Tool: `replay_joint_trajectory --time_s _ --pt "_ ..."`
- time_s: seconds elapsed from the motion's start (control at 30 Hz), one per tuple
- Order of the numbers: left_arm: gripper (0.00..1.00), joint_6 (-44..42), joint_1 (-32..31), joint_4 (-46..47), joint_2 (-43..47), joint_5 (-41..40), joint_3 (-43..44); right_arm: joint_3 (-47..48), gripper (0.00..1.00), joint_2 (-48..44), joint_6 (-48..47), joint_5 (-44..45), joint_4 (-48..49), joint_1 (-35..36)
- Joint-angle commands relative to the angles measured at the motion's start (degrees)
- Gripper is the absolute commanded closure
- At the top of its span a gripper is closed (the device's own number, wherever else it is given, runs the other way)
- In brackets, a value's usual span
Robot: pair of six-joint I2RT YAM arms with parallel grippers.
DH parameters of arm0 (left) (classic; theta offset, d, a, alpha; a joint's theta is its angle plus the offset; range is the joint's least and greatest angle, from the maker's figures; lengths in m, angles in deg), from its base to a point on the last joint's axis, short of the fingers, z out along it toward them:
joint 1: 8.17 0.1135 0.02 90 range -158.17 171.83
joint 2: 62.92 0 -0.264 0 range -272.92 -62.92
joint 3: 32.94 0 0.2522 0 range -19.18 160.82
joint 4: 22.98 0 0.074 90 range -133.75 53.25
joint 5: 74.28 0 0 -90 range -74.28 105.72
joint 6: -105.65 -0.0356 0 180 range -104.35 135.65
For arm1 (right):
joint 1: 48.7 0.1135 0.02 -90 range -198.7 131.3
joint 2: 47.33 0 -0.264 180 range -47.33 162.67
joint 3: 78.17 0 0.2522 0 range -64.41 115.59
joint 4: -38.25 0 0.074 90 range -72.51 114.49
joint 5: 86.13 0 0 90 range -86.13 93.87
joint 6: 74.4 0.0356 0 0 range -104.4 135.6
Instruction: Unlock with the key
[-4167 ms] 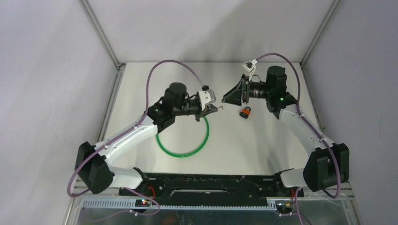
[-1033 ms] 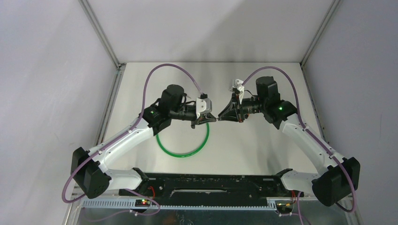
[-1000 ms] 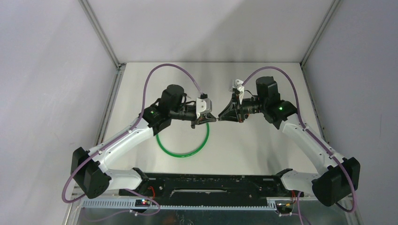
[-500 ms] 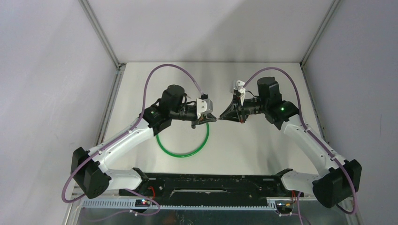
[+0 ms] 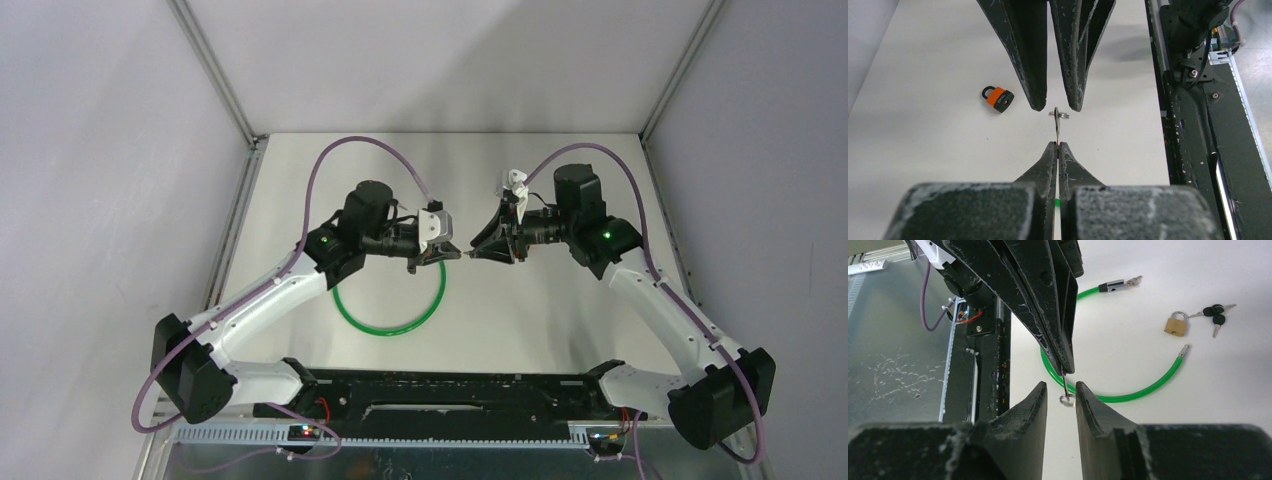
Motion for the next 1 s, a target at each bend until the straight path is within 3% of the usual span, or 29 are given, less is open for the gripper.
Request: replay_joint_trajectory --time_s 0.0,0.57,0.97 --pt "1.00 -0.6 -0.2 0.9 0.6 0.9 -1.2 1.8 0.72 -0.5 0.5 0.0 1.6 0.3" --pt "1.00 -0.5 -0.2 1.4 0.9 1.6 -1.5 1.8 0.82 2.3 0.1 0.6 1.6 1.5" --pt "1.00 -0.6 -0.2 2.1 1.4 1.4 -2.4 1.8 1.00 2.1 -0.9 -0.5 0.7 1.5"
